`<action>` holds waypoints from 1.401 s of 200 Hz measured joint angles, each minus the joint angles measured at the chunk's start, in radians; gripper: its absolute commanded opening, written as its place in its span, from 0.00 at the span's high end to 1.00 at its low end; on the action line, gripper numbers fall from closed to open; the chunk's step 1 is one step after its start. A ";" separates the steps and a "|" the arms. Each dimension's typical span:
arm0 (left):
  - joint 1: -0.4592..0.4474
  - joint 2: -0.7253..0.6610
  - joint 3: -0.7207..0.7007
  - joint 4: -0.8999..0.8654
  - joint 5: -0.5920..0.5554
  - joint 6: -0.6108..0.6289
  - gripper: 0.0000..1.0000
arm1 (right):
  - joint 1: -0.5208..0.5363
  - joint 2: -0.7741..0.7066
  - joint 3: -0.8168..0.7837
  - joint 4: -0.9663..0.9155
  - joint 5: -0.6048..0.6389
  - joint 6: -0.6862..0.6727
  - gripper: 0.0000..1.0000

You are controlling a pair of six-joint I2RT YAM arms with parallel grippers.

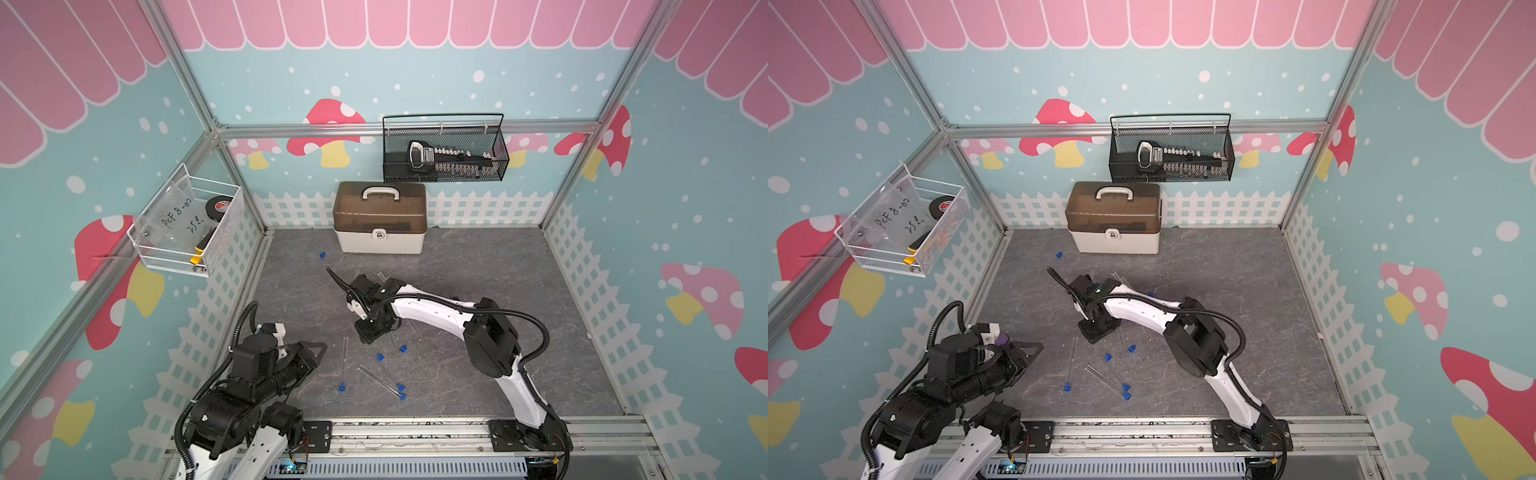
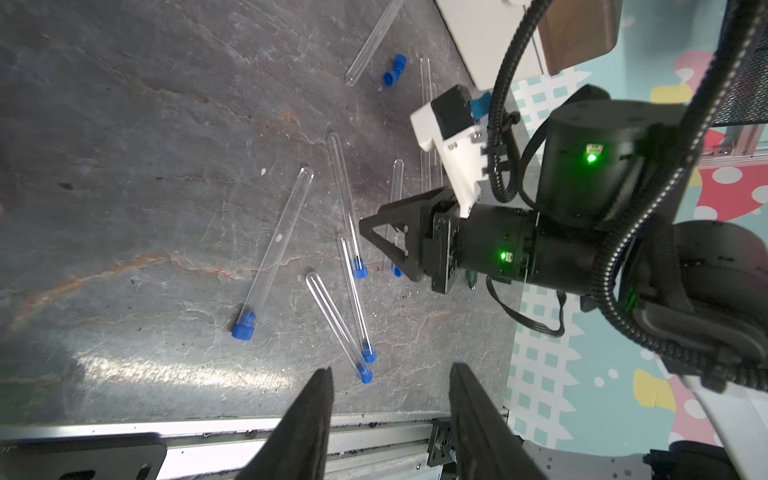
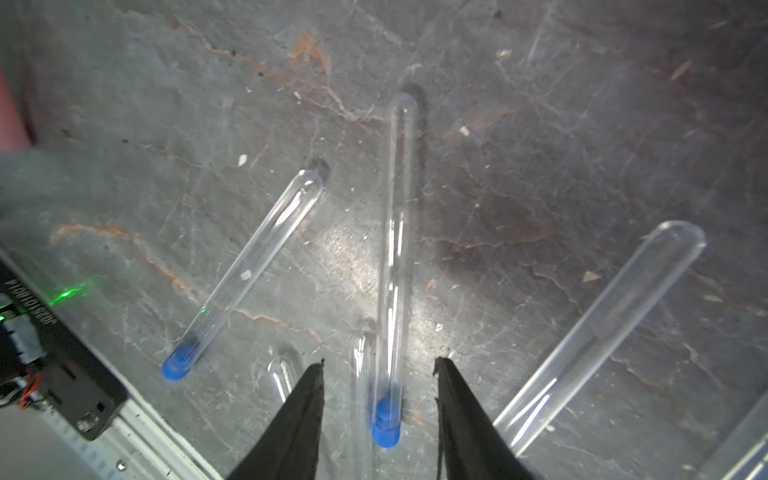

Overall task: Remove stoppers from test tubes
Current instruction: Pick up the test tube at the center of the board.

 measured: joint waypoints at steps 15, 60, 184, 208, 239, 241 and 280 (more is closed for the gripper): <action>0.000 -0.002 -0.006 -0.014 0.011 -0.004 0.54 | 0.008 0.029 0.026 -0.024 0.030 -0.017 0.56; 0.000 -0.016 -0.010 -0.023 0.030 -0.023 0.54 | 0.022 0.097 0.072 -0.066 0.060 -0.048 0.56; 0.000 -0.041 -0.011 -0.069 0.033 -0.049 0.54 | 0.022 0.154 0.142 -0.085 0.167 -0.059 0.80; 0.001 -0.043 -0.011 -0.072 0.033 -0.050 0.54 | 0.022 0.154 0.142 -0.082 0.170 -0.072 0.87; 0.002 -0.044 -0.011 -0.076 0.033 -0.051 0.54 | 0.022 0.154 0.142 -0.075 0.169 -0.090 0.89; 0.002 -0.044 -0.011 -0.076 0.033 -0.051 0.54 | 0.022 0.154 0.142 -0.075 0.169 -0.091 0.89; 0.002 -0.040 -0.011 -0.074 0.035 -0.047 0.53 | 0.011 0.150 0.142 -0.066 0.146 -0.111 0.89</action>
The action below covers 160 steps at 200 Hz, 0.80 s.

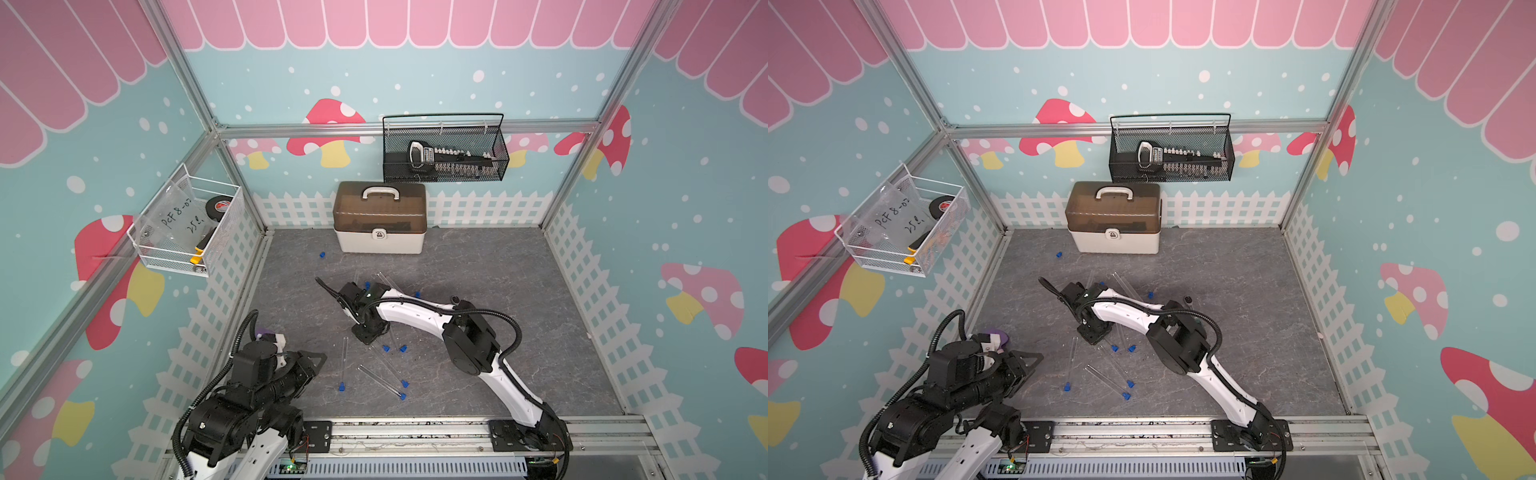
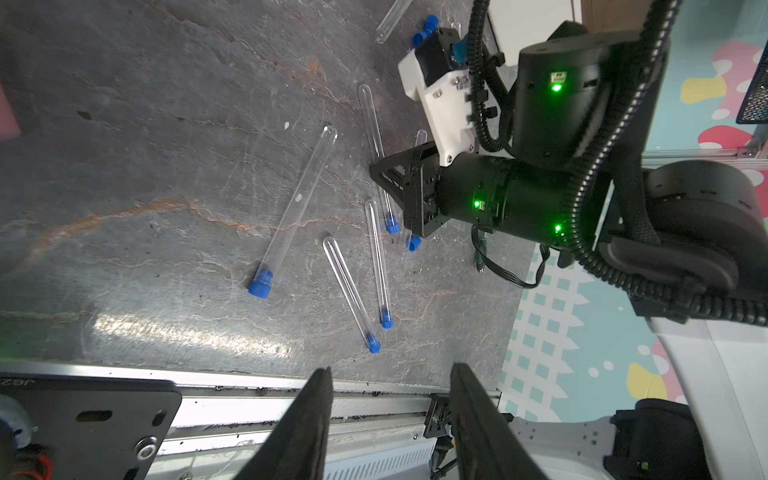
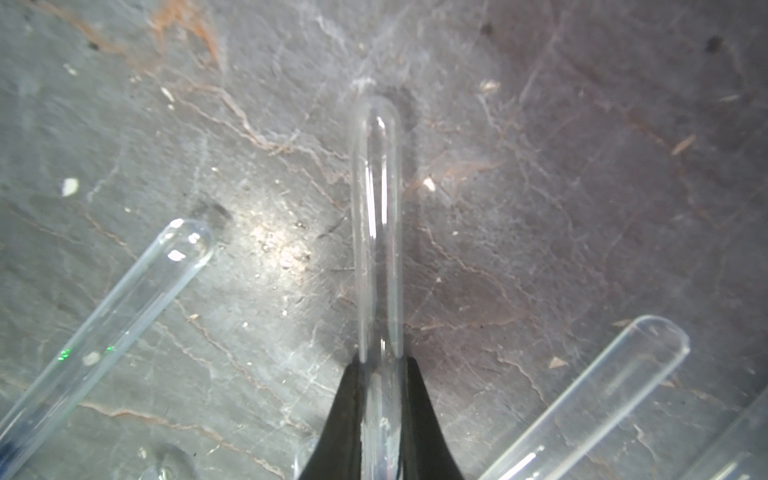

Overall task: Remove stoppers from test tubes
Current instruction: Pick up the test tube at the center of the board.

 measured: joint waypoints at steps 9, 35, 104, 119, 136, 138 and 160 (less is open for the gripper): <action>0.000 0.004 0.000 0.003 0.002 0.001 0.53 | -0.007 -0.008 -0.001 0.000 -0.016 -0.002 0.89; 0.000 0.031 0.000 0.057 0.026 0.003 0.53 | -0.049 -0.077 -0.026 0.006 -0.109 -0.001 0.90; -0.002 0.246 -0.018 0.496 0.175 -0.001 0.52 | -0.211 -0.476 -0.207 0.060 -0.579 0.058 0.90; -0.006 0.317 -0.005 0.586 0.206 0.004 0.52 | -0.221 -0.531 -0.229 0.061 -0.663 0.081 0.90; -0.012 0.390 0.024 0.674 0.240 0.010 0.51 | -0.222 -0.571 -0.244 0.061 -0.739 0.103 0.90; -0.012 0.394 0.027 0.680 0.243 0.011 0.51 | -0.222 -0.575 -0.245 0.060 -0.746 0.105 0.90; -0.013 0.460 0.064 0.784 0.287 0.011 0.51 | -0.223 -0.598 -0.246 0.056 -0.814 0.124 0.90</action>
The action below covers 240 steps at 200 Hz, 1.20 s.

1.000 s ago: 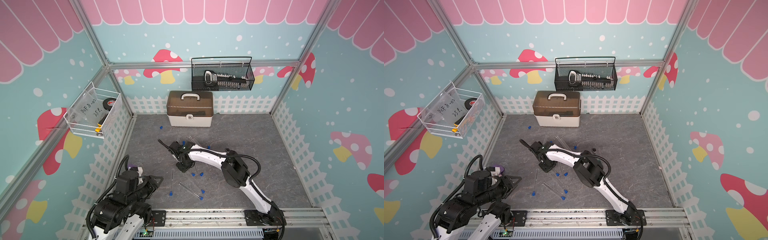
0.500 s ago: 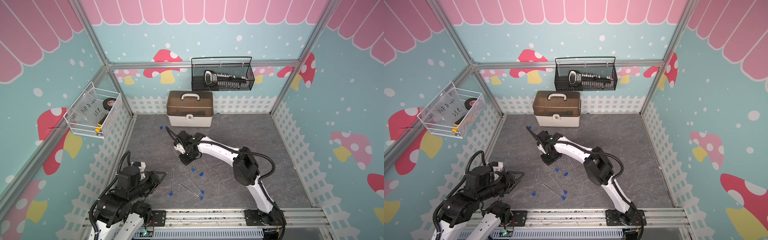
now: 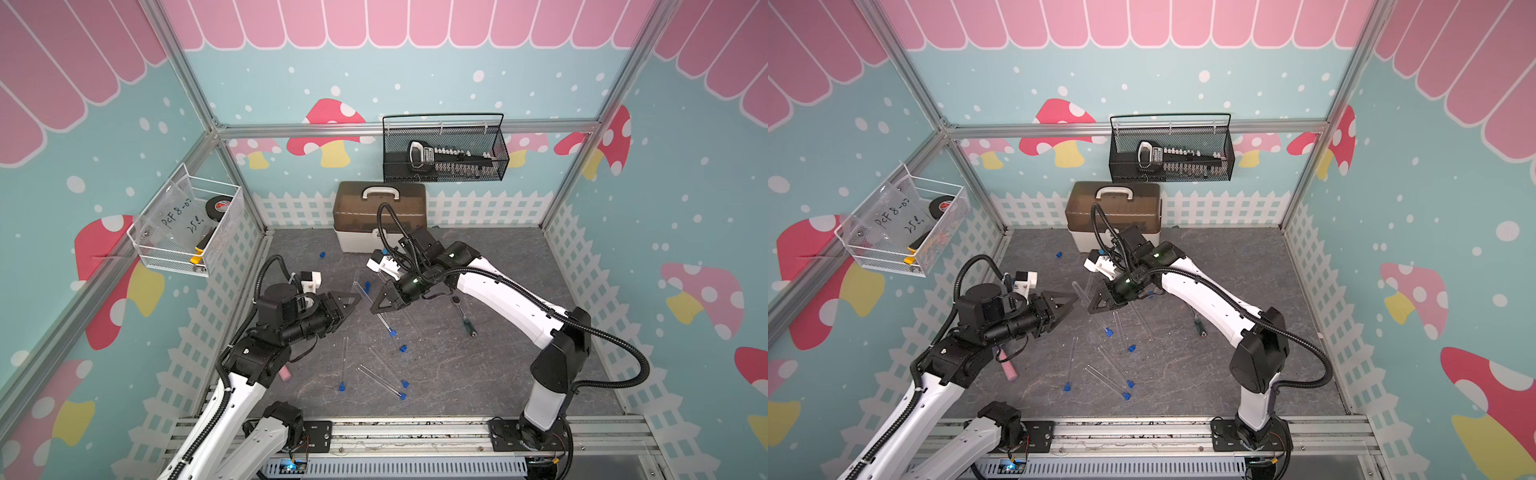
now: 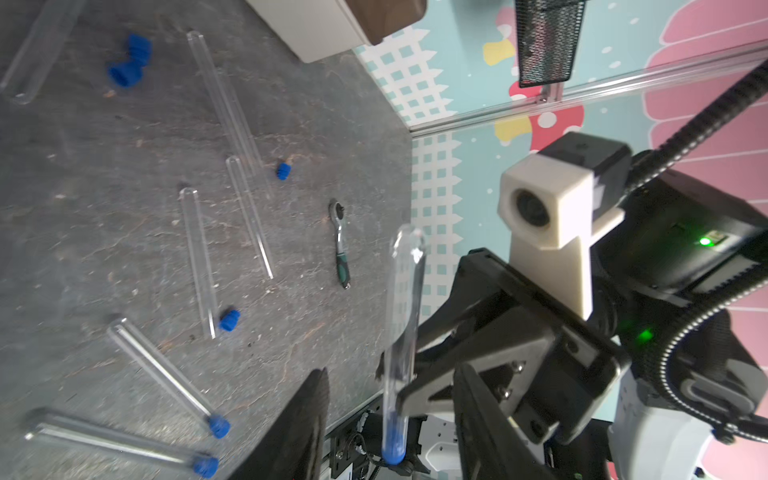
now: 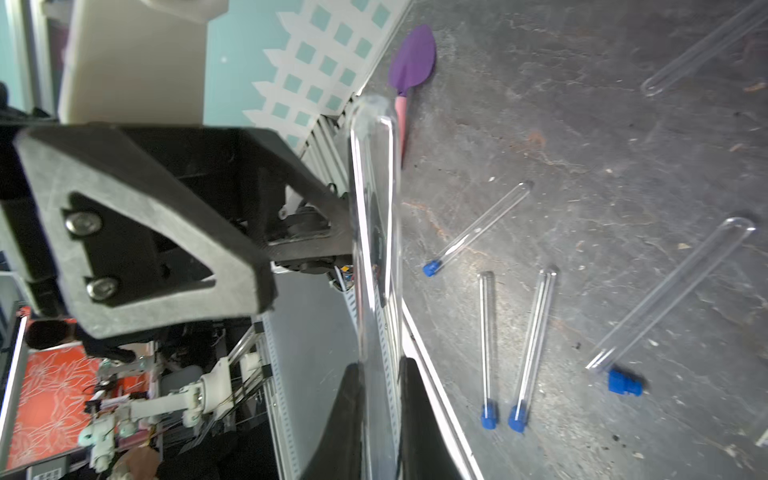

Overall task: Remove stoppers from test tubes
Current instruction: Pick up the test tube at the center of the board.

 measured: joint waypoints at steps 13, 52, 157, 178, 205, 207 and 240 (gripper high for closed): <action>-0.005 0.037 0.025 0.039 0.023 0.004 0.51 | 0.000 -0.003 0.000 -0.005 -0.026 0.006 0.90; -0.013 0.110 0.062 0.074 0.063 0.026 0.52 | -0.003 -0.004 0.000 -0.012 -0.057 0.016 0.91; -0.030 0.146 0.075 0.029 0.073 0.088 0.76 | -0.004 -0.004 0.026 -0.019 -0.078 0.030 0.92; -0.032 0.149 0.075 0.026 0.074 0.095 0.83 | -0.004 -0.003 0.027 -0.023 -0.080 0.030 0.92; -0.034 0.150 0.082 0.026 0.080 0.095 0.97 | -0.004 -0.003 0.027 -0.026 -0.077 0.029 0.92; -0.034 0.150 0.082 0.027 0.080 0.094 0.98 | -0.004 -0.003 0.027 -0.027 -0.077 0.029 0.92; -0.036 0.158 0.090 0.022 0.079 0.098 1.00 | -0.007 -0.003 0.027 -0.030 -0.081 0.030 0.72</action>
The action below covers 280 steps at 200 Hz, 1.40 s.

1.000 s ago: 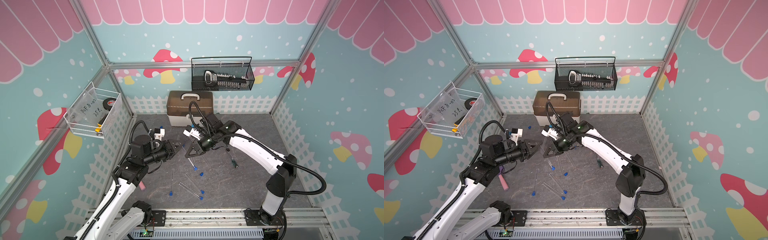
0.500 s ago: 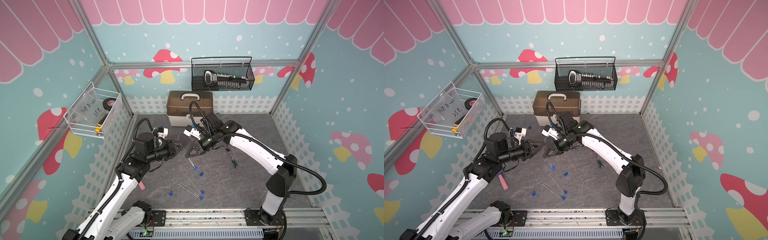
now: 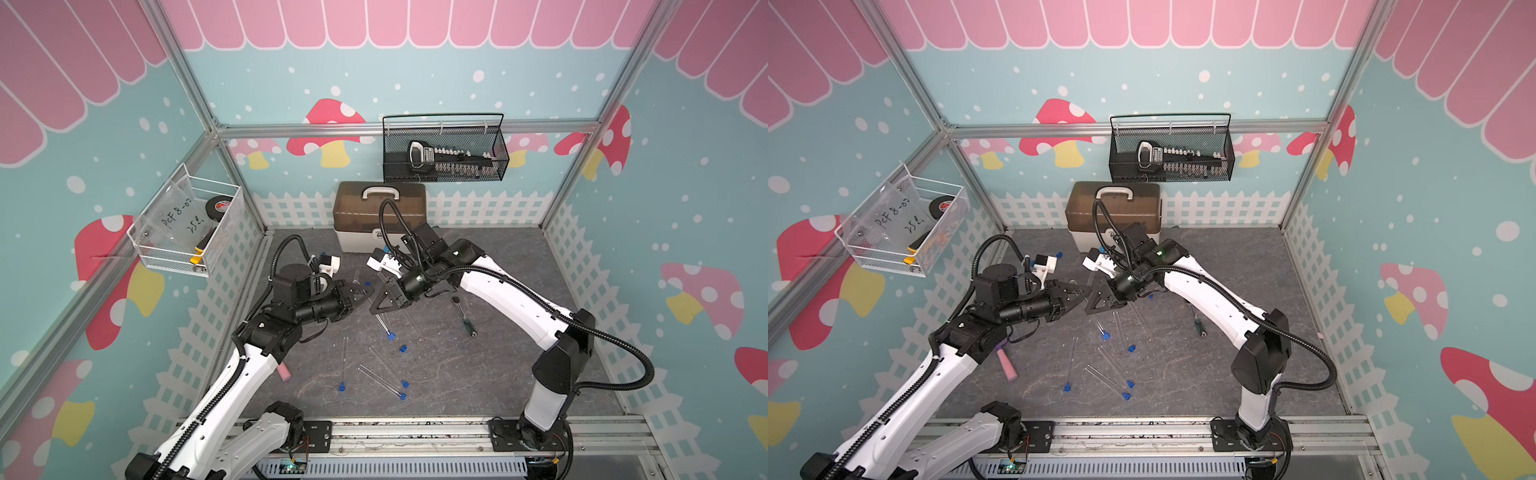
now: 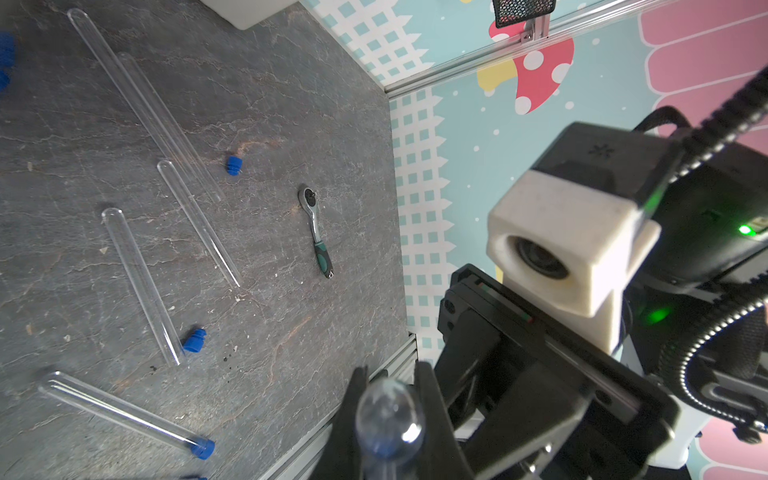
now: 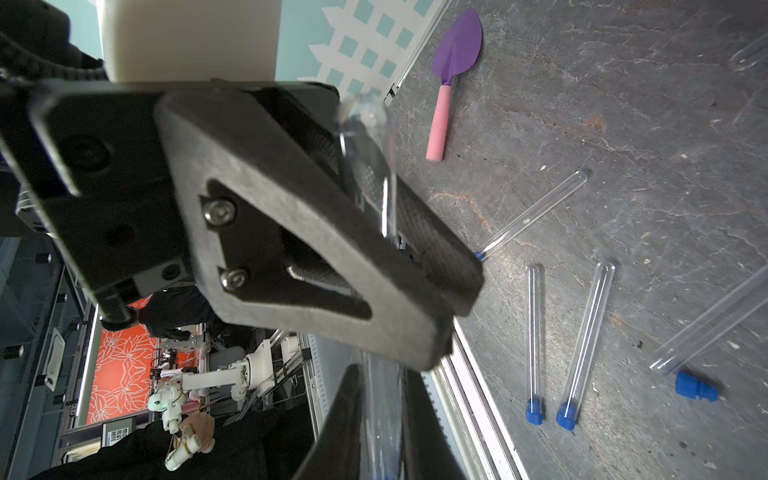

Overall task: Remove stoppers from test tubes
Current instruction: Pick up the test tube at the center of the board, then open the stopper on the test tube.

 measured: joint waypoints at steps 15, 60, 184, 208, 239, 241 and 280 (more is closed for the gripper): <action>0.000 0.002 0.002 -0.005 -0.008 0.000 1.00 | -0.011 0.000 0.004 -0.005 -0.003 0.005 0.63; 0.000 0.028 0.025 -0.003 -0.056 -0.033 1.00 | -0.129 -0.052 0.010 -0.012 0.067 0.015 0.50; -0.002 -0.042 -0.025 0.182 -0.355 -0.474 1.00 | -0.285 -0.349 -0.465 0.614 0.151 0.477 0.29; -0.004 -0.043 -0.024 0.181 -0.365 -0.499 1.00 | -0.279 -0.349 -0.475 0.660 0.112 0.527 0.30; -0.008 -0.049 -0.025 0.181 -0.370 -0.510 1.00 | -0.243 -0.349 -0.478 0.705 0.093 0.571 0.32; -0.008 -0.050 -0.025 0.181 -0.370 -0.510 1.00 | -0.240 -0.349 -0.478 0.708 0.093 0.573 0.32; -0.008 -0.055 -0.025 0.181 -0.370 -0.518 1.00 | -0.185 -0.325 -0.478 0.774 0.085 0.620 0.41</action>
